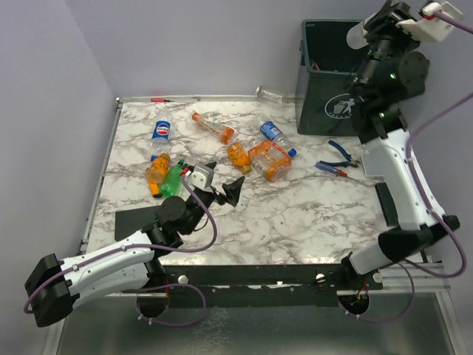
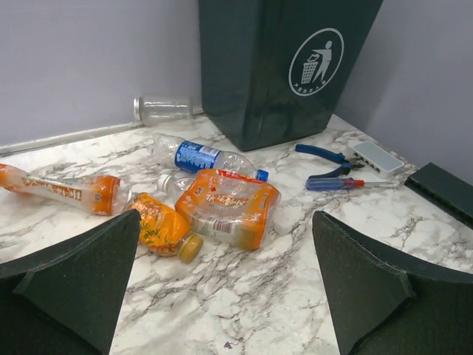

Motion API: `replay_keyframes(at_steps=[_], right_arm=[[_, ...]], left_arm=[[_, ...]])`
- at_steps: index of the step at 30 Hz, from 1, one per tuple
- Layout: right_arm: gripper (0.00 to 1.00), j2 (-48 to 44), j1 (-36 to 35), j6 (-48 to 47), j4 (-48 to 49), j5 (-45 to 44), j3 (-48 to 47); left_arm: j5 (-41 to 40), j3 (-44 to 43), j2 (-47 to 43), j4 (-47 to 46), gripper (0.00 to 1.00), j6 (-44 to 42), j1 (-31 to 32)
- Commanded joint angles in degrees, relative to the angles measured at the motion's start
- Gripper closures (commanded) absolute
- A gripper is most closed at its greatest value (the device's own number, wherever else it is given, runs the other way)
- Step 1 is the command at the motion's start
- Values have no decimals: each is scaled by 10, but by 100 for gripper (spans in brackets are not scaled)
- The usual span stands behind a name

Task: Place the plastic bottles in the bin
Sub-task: Place the plastic bottle in the trash bin.

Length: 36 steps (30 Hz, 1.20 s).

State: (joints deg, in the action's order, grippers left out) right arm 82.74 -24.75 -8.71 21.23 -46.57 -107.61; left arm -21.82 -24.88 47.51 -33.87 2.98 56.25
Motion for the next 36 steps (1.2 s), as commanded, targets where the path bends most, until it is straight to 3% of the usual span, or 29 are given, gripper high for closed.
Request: replay_keyframes(at_steps=[1,7,14,21,22,24,25,27,36], right_arm=[[100,101,95,79,-21,11,-50],[100,152,230,298,-5,64,-12],[100,275,257,260,-52,74,-120],[98,324,272,300,-94,86,-129],[85,325,272,304,-94,93,-124],[47,328,272,308,-99,117,-121],[36,328,272,312,-106,126,-122],[26,323,272,329,-117,135,-118],[4,261,268,396,-135,249,-141]], left_arm=[[-35,-22,5,14,1,-13,-2],[-76,-17,-2,20,1,-25,-2],[-84,-19,-2,24,1,-27,-2],[-87,-21,6,26,1,-42,-2],[-87,-21,8,27,1,-43,-2],[-89,-22,11,28,1,-44,-2],[-90,-22,12,29,1,-45,-2],[-90,-23,13,31,1,-47,-2],[-99,-27,14,41,1,-50,-2]])
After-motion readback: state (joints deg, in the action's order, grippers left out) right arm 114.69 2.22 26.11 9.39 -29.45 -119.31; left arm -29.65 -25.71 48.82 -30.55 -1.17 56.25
